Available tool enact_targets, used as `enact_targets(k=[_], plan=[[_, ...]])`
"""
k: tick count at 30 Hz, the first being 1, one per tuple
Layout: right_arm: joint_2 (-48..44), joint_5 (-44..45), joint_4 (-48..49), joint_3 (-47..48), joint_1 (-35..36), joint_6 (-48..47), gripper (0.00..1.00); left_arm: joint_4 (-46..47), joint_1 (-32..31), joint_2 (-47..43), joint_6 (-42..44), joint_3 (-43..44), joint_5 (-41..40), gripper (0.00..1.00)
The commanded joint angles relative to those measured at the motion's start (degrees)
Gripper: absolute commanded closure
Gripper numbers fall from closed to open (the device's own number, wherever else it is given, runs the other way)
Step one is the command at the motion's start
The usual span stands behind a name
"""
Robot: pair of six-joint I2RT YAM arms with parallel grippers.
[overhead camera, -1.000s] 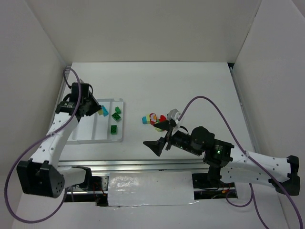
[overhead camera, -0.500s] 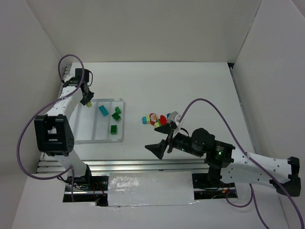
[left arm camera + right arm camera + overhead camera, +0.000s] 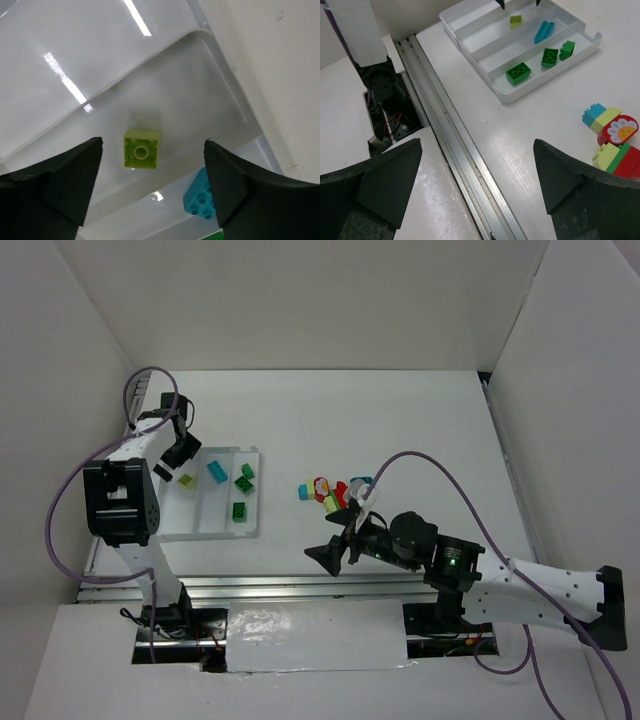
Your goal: Sort the legos into containers by color
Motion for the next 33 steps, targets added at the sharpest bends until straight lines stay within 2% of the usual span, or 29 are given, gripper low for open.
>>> enact_targets(k=[1,6,7,12,14,18,22,26,33], plan=[[1.95,2.59,0.58,1.45,-0.22,1.79,0.00,-0.57,0.41,-1.22,-1.58,0.17,-1.23,0.01],[8.44,7.94,-1.78,5.21,-3.36,5.57,0.00,-1.80,0.41,-8.66,0.07,-0.09,-0.62,0.01],[13.07,8.83,-3.62,6.54,-4.77,8.71,0.00,-1.54,0.32,-10.61,1.04,-0.27,0.17,0.01],[28.29,11.56,-18.03,16.39,-16.89,19.63,0.00,1.97,-1.17,-27.19,10.88,-5.09,8.52,0.00],[30.69,11.91,-20.59,18.58,-17.97,19.38,0.00,1.72,-1.70,-32.13,16.05,-5.80,14.29,0.01],[38.84,14.11,-26.65,23.95,-20.77,21.14,0.00,-1.45,-3.10,-38.65,24.07,-7.99,20.73,0.00],[44.75,9.82,-26.49,26.59,-22.45,19.12,0.00,-0.05,-3.28,-46.82,29.43,-17.37,27.23,0.00],[48.61,7.95,-23.94,27.21,-22.98,16.13,0.00,3.72,-3.28,-53.24,31.55,-25.13,29.62,0.01],[53.02,6.55,-22.80,28.79,-25.00,16.13,0.00,3.47,-4.60,-52.38,31.90,-25.84,31.03,0.01]])
